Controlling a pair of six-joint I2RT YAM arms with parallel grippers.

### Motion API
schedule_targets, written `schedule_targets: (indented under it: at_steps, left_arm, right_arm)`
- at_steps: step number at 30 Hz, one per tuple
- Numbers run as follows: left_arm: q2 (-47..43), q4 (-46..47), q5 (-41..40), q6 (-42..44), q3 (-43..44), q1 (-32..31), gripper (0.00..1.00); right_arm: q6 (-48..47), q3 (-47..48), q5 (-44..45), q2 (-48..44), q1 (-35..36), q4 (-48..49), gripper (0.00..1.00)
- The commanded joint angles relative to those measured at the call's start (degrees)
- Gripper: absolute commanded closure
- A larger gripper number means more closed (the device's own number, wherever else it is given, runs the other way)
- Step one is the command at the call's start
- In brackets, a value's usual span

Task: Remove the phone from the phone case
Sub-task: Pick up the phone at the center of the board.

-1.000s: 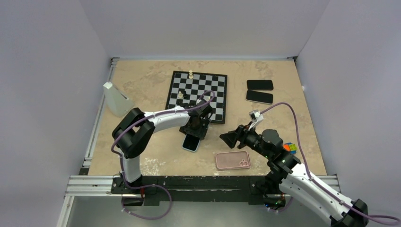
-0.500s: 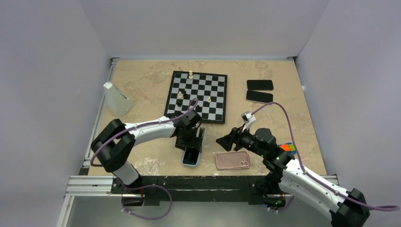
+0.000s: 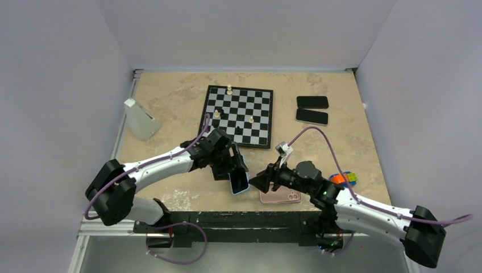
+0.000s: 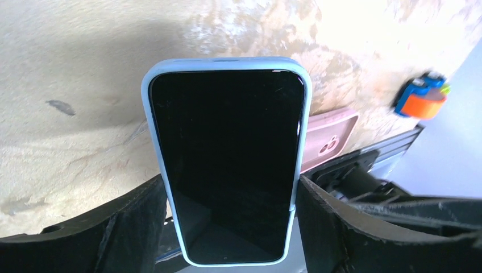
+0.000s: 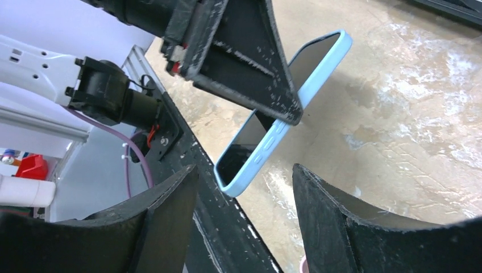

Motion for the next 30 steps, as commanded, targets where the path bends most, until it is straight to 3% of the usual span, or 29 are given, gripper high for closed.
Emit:
schedule_targets:
  at_steps: [1,9,15,19,21,23,24,25,27,28,30]
  left_arm:
    - [-4.77,7.73,-1.62,-13.8,-2.93,1.4,1.0]
    - [-9.17,12.88,-5.64,-23.61,-2.82,1.56,1.0]
    - [-9.4,18.48,-5.31,-29.8,-4.32,1.45,1.0]
    - [-10.24,22.26,-5.63,-34.26,-6.33,1.43,1.0]
    - [-11.29,23.33,-6.43,-36.12,-7.52,1.29,1.0]
    - [-12.38,25.19,-7.29,-36.78,-8.78,1.29,1.0]
    - [-12.93,25.51,-6.92,-35.64,-8.89,1.38,0.97]
    - [-13.33,25.37,-6.2,-32.88,-8.35,1.56,0.78]
    - [-14.17,18.35,-4.85,-25.9,-5.36,1.78,0.24]
    - [-14.58,13.33,-4.71,-21.04,-3.09,1.78,0.03]
    - [-15.84,1.49,-7.2,-10.73,1.85,1.78,0.0]
  right_arm:
    - [0.23,-0.3,3.89,-2.44,2.12,4.78,0.34]
    - [3.64,4.13,13.85,4.32,2.47,0.07,0.35]
    - [2.86,5.77,17.77,8.4,2.47,3.49,0.41]
    - [0.7,8.65,21.94,8.94,2.48,3.97,0.57]
    - [-0.51,9.59,21.76,9.35,2.45,5.28,0.73]
    - [-1.87,10.43,19.07,10.16,2.45,6.74,0.96]
    - [-2.24,11.28,18.39,10.69,2.32,5.62,1.0]
    - [-2.72,12.97,18.7,10.98,1.89,2.04,1.0]
    - [-4.67,15.45,17.36,10.28,-0.27,-3.97,1.0]
    - [-5.72,16.38,15.97,9.41,-2.08,-6.7,1.0]
    - [-8.47,18.49,8.44,7.91,-8.72,-11.94,1.0]
